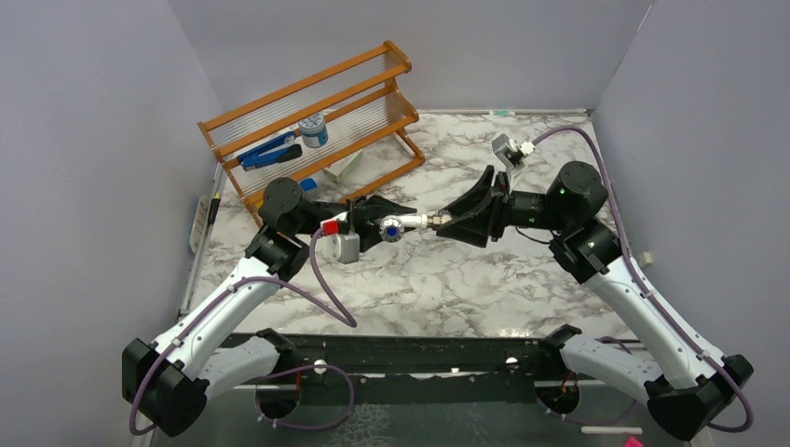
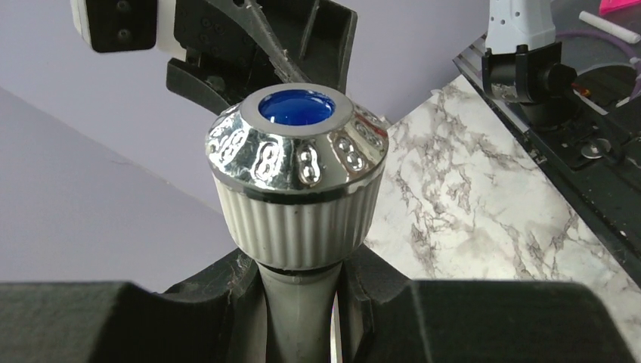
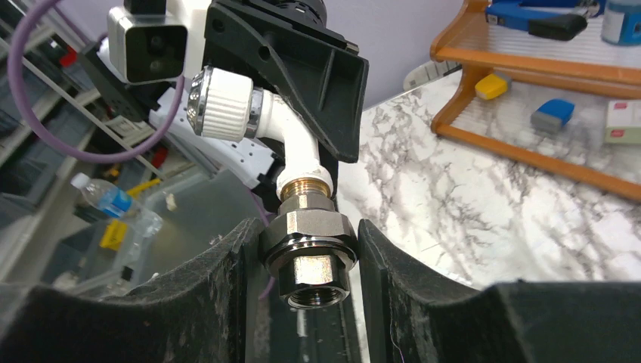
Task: Install the water faucets
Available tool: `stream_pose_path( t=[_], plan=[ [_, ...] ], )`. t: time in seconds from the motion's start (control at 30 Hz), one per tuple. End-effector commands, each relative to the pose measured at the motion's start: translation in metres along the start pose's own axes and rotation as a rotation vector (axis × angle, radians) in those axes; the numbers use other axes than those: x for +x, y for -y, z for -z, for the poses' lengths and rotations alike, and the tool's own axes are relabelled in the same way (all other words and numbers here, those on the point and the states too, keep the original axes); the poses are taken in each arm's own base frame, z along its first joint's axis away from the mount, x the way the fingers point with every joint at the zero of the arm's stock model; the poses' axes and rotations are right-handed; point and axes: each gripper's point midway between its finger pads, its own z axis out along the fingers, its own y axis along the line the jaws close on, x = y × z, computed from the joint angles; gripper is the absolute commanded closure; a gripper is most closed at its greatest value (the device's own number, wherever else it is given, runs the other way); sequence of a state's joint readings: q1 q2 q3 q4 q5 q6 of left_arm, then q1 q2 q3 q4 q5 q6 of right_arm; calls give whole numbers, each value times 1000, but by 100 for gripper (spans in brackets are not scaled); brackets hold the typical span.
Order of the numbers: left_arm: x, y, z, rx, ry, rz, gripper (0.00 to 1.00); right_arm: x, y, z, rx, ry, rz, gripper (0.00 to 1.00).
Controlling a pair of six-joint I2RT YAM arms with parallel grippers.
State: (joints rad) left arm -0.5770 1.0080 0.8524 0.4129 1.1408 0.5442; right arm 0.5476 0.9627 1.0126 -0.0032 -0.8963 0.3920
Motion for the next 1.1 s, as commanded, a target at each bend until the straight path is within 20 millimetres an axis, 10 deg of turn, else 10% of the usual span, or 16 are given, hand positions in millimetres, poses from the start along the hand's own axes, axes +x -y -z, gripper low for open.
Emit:
stream_pose_path(
  t=[0.0,0.4,0.73,1.07],
  plan=[
    [-28,-16,-5,-13,57,-200,100,-1,5,-6,57,-3,-235,93],
    [-24,-13,-3,-27,45,-175,100,-28,15,4,173,84,-36,34],
    [-19,-2,2,-51,27,-36,100,-79,-17,19,114,262,335,25],
    [-27,-1,4,-111,30,282,100,-59,-44,33,-17,279,899,25]
  ],
)
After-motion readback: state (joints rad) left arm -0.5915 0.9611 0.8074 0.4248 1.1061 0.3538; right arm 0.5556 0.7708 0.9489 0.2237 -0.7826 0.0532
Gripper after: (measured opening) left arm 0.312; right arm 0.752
